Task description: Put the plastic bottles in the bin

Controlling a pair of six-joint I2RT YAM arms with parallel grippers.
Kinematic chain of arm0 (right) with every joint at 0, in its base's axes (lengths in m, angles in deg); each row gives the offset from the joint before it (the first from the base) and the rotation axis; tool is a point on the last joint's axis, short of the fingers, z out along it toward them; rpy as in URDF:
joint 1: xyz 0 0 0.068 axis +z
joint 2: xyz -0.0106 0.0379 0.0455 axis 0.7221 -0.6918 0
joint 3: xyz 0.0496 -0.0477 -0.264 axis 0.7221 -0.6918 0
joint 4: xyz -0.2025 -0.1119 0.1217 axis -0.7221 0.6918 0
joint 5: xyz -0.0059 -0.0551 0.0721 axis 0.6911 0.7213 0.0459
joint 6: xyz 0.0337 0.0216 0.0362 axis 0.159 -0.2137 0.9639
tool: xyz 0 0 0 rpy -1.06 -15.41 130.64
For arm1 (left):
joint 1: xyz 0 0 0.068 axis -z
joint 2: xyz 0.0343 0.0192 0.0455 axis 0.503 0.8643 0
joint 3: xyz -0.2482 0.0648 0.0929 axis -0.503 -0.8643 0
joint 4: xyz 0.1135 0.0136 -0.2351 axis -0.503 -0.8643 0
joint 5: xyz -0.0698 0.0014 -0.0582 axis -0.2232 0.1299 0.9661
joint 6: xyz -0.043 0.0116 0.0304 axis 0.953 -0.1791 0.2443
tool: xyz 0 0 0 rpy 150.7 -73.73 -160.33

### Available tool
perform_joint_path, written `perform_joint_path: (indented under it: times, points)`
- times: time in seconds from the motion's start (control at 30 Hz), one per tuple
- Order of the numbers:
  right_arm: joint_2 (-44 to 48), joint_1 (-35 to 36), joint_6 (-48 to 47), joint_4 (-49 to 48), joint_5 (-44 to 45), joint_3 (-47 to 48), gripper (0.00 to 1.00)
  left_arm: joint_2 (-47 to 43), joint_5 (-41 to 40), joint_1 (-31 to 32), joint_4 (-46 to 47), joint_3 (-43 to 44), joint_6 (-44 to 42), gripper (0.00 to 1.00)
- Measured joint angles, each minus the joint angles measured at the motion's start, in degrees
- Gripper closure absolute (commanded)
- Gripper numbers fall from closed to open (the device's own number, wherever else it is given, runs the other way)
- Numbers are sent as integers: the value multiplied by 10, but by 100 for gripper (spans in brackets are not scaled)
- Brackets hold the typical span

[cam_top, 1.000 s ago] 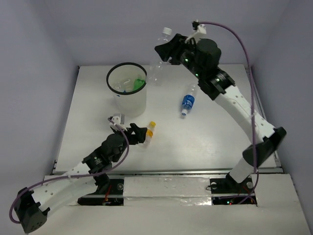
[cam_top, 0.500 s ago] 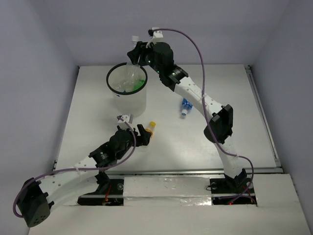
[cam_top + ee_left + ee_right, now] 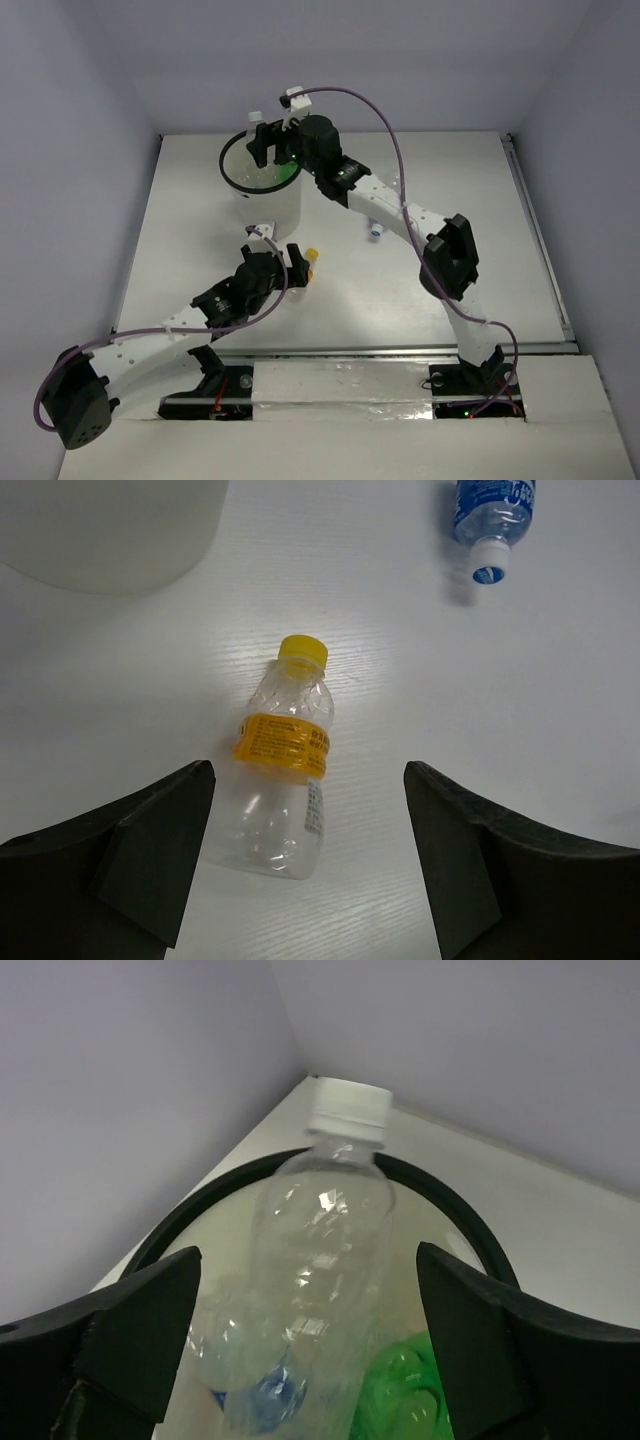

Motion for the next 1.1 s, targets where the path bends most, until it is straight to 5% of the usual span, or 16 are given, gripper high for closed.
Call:
perform_joint_path:
  times: [0.37,0.43,0.47,0.5,0.57,0.67,0.73,0.77,0.8,1.1]
  points:
    - [172,-3,-2,-51,-34,-112,6,28,-19,0,-20,28,-9,25]
    - [224,-3,2,-77,-36,-150,21,37,-21,0,-20,37,-11,25]
    - [253,-3,3,-84,-36,-175,61,44,-21,0,-21,42,-13,25]
    - [286,-3,4,-92,-36,-205,78,52,-21,-1,-22,46,-15,25]
    - [348,-3,15,-105,-31,-269,91,70,-21,-3,-23,57,-20,25]
    - [455,-3,39,-118,-23,-399,71,97,-14,-9,-24,66,-29,25]
    - [525,-3,57,-138,-14,-499,50,120,-5,-16,-25,73,-35,25]
    - [561,-3,66,-141,-10,-551,29,135,0,-19,-29,79,-39,25]
    - [590,-3,75,-143,-7,-596,24,148,3,-21,-30,84,-42,25]
    - [727,-3,103,-112,5,-804,16,261,36,-31,-20,126,-76,25]
